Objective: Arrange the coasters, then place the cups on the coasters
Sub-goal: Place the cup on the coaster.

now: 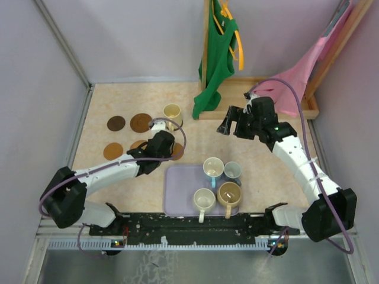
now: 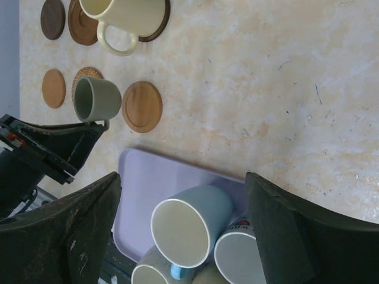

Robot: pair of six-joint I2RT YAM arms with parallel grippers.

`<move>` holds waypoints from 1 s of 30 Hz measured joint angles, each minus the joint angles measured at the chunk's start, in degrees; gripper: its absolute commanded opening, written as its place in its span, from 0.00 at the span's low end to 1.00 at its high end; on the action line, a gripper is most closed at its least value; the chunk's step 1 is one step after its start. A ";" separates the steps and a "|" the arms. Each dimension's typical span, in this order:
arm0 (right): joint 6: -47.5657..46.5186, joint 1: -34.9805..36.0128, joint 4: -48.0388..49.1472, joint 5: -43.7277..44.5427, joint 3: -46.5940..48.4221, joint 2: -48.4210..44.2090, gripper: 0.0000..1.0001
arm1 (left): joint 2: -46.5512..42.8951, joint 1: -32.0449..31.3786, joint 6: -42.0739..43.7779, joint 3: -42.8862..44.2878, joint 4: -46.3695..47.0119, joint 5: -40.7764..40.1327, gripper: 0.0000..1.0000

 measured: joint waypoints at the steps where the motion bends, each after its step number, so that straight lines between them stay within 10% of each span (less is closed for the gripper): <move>1: 0.00 0.00 -0.07 0.02 0.00 0.00 0.85 | 0.44 -0.26 -0.33 0.00 0.00 -0.28 0.00; 30: -0.02 0.00 -0.37 0.02 0.02 0.00 0.85 | 7.87 -3.54 -4.13 0.33 -0.37 -2.12 0.00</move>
